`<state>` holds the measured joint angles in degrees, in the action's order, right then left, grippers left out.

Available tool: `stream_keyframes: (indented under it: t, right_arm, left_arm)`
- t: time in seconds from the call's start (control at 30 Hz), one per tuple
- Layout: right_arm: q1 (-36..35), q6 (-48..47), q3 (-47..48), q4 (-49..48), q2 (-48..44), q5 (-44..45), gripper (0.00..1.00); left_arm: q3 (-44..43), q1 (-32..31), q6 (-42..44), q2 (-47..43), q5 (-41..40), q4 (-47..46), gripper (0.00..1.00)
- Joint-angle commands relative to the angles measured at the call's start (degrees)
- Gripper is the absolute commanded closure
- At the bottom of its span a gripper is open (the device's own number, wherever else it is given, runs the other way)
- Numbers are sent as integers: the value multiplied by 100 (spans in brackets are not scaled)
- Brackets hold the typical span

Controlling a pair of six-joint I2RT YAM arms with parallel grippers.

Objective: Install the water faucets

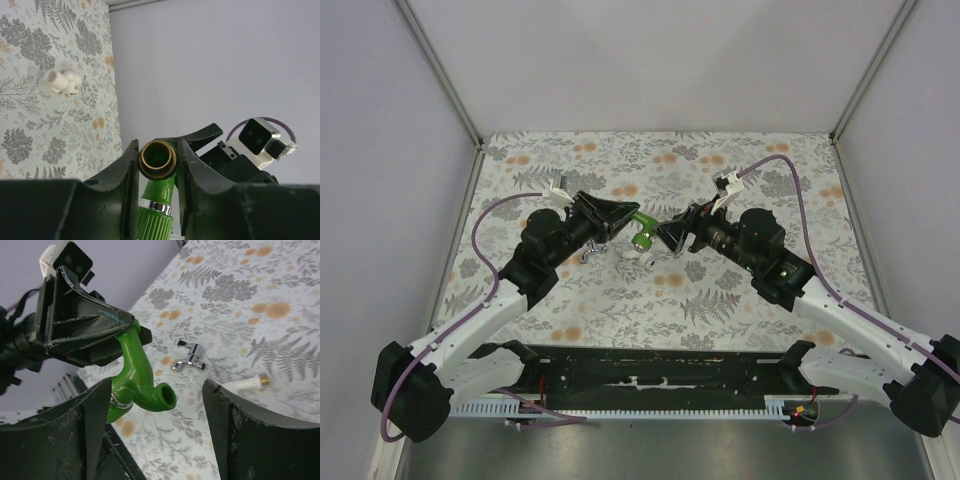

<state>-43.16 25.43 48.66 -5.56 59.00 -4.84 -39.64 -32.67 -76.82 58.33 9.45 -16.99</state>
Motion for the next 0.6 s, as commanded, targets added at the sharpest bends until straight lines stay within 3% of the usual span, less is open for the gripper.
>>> stream_keyframes:
  t: [0.0,0.33,0.5,0.57]
  right_arm:
    - [18,1648,-339,-1367,129,-70,21]
    - [9,2598,-525,-2607,683,-491,34]
    - [9,2713,-648,-2766,648,-439,48]
    - [27,2695,-709,-2757,586,-334,61]
  left_arm:
    - [9,-73,26,-128,-57,-647,98]
    - [123,-179,18,-146,-233,-919,98]
    - [228,-196,9,-163,-304,-1051,98]
    - [246,-196,9,-129,-304,-1122,98]
